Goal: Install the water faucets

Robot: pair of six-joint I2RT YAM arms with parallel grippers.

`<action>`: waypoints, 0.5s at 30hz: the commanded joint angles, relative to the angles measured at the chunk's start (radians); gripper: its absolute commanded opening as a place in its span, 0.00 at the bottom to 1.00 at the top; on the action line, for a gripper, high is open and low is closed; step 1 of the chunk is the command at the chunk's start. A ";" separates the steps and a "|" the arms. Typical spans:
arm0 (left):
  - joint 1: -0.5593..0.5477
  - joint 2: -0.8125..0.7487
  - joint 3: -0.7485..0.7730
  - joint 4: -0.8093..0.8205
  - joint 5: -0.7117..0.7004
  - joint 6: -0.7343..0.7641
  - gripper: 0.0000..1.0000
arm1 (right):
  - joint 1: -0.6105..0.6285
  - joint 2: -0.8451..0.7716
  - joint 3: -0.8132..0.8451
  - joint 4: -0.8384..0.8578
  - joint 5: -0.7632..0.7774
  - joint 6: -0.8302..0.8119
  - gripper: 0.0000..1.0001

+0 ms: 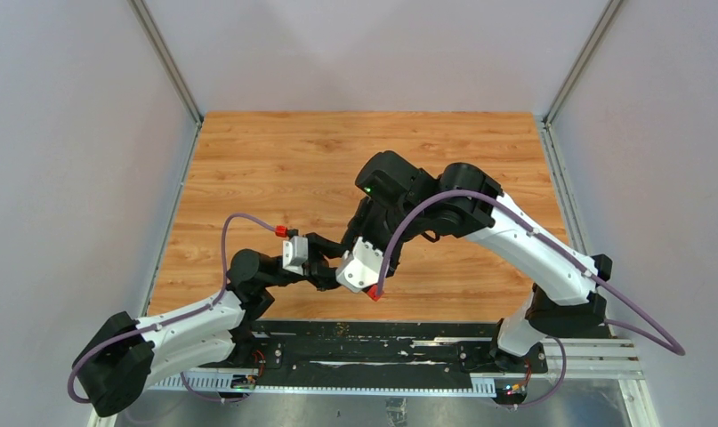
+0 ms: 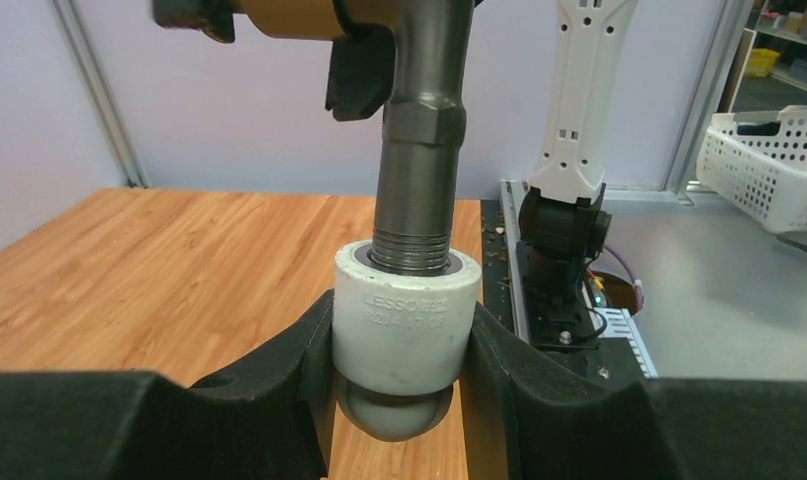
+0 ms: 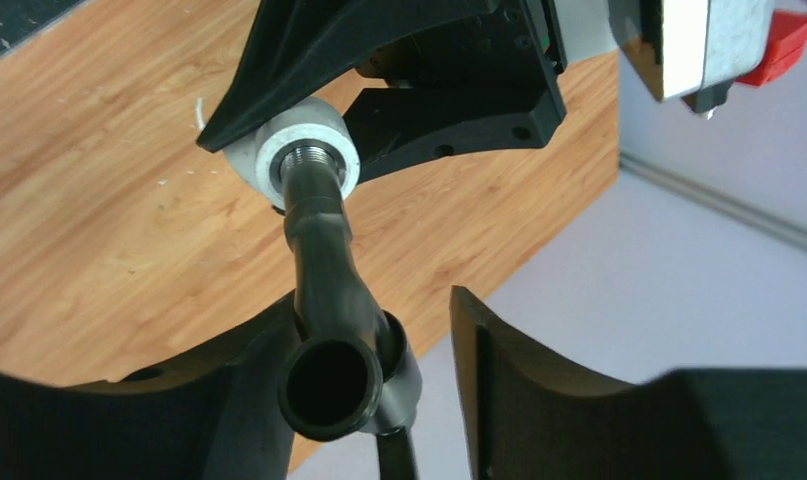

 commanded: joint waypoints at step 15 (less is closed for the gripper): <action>0.003 -0.049 0.054 -0.060 -0.352 0.214 0.00 | 0.031 0.072 0.090 -0.071 0.109 0.354 0.00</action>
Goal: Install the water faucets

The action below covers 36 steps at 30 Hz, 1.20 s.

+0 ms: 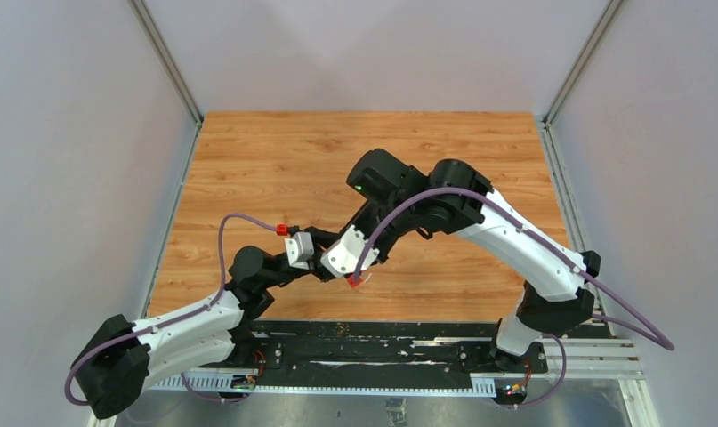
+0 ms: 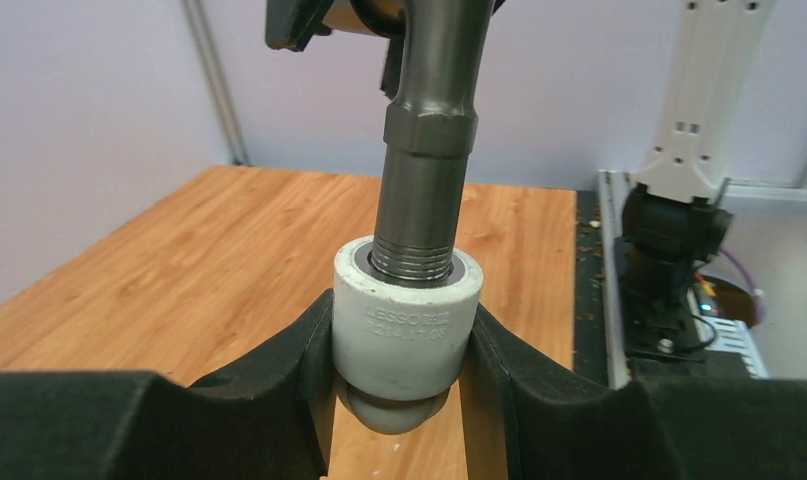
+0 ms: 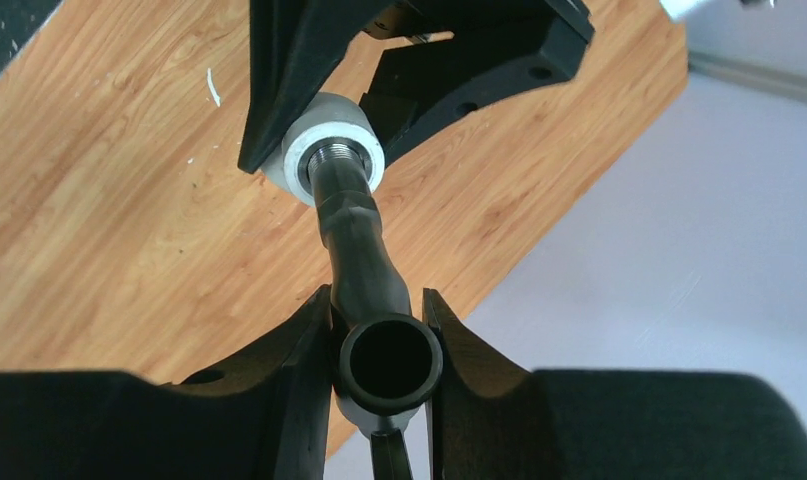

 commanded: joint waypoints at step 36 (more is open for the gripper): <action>-0.043 0.102 0.006 0.220 -0.628 0.278 0.00 | -0.056 0.131 0.095 0.171 0.004 1.359 0.58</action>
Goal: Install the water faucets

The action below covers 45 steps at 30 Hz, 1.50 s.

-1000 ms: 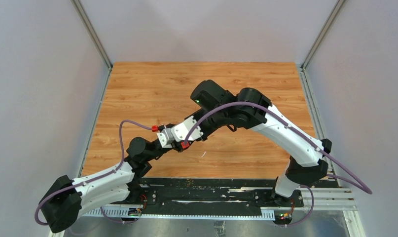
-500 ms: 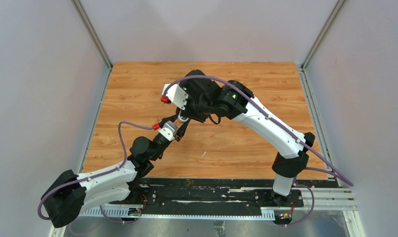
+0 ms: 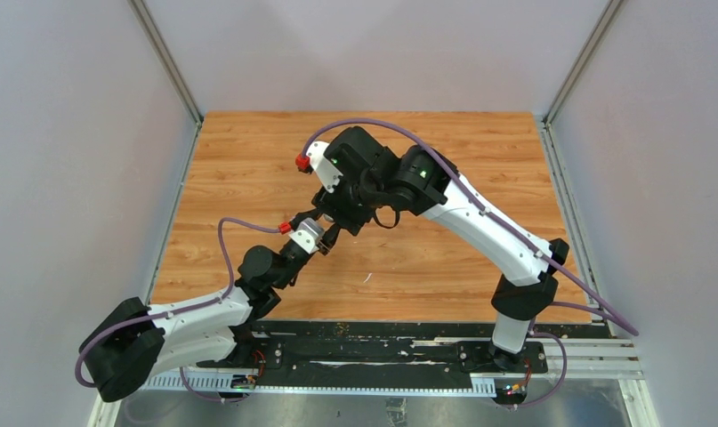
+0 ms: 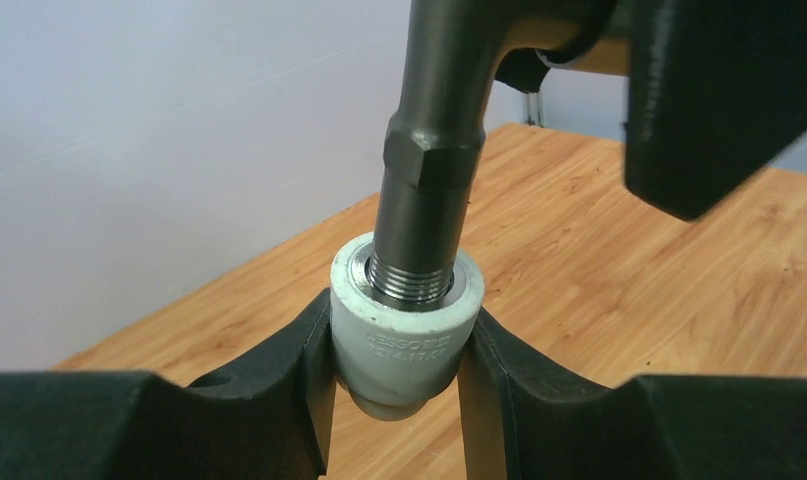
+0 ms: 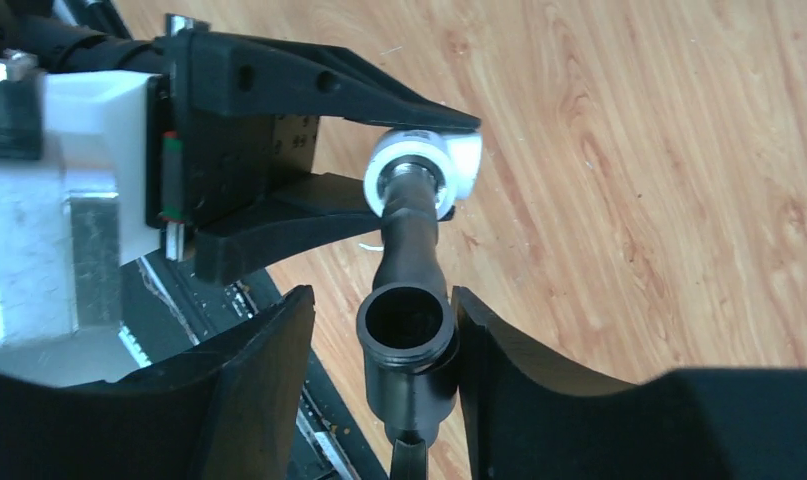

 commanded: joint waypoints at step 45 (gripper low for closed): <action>0.012 0.090 -0.056 0.352 0.549 -0.460 0.00 | -0.033 -0.475 -0.303 0.184 -0.236 -1.228 1.00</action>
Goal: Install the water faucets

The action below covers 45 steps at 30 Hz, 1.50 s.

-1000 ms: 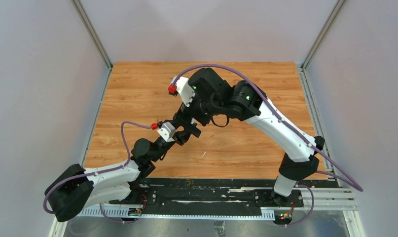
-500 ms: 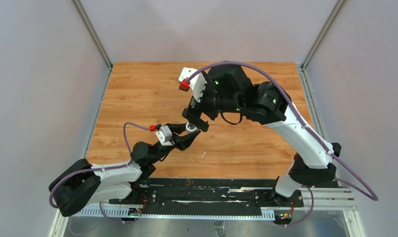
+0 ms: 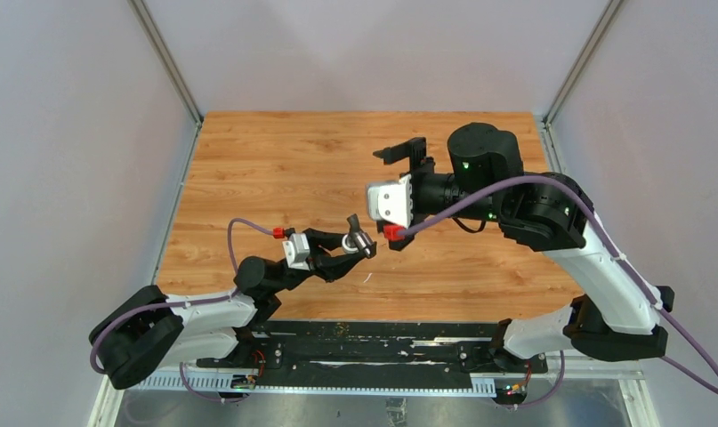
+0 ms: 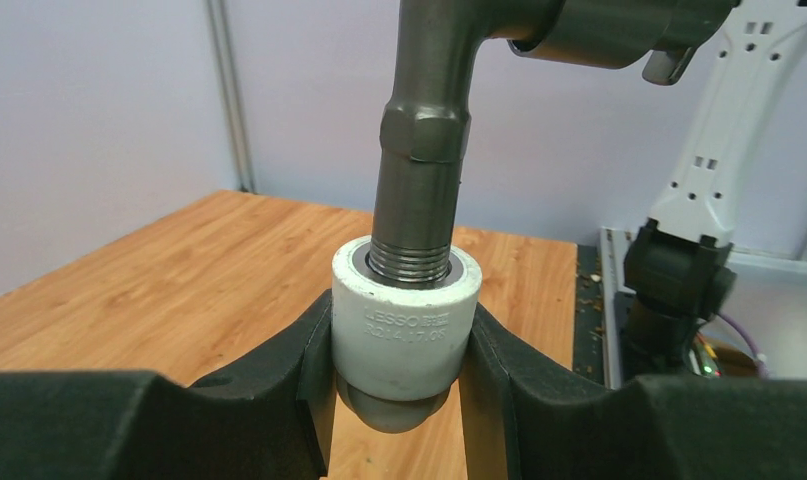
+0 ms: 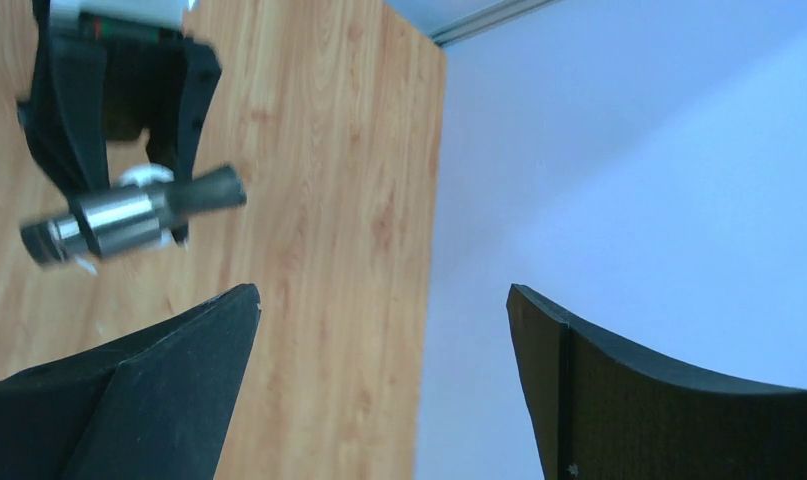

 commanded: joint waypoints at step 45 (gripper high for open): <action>0.024 0.043 0.190 -0.223 0.339 0.010 0.00 | -0.035 0.224 0.071 -0.696 -0.332 -1.053 0.27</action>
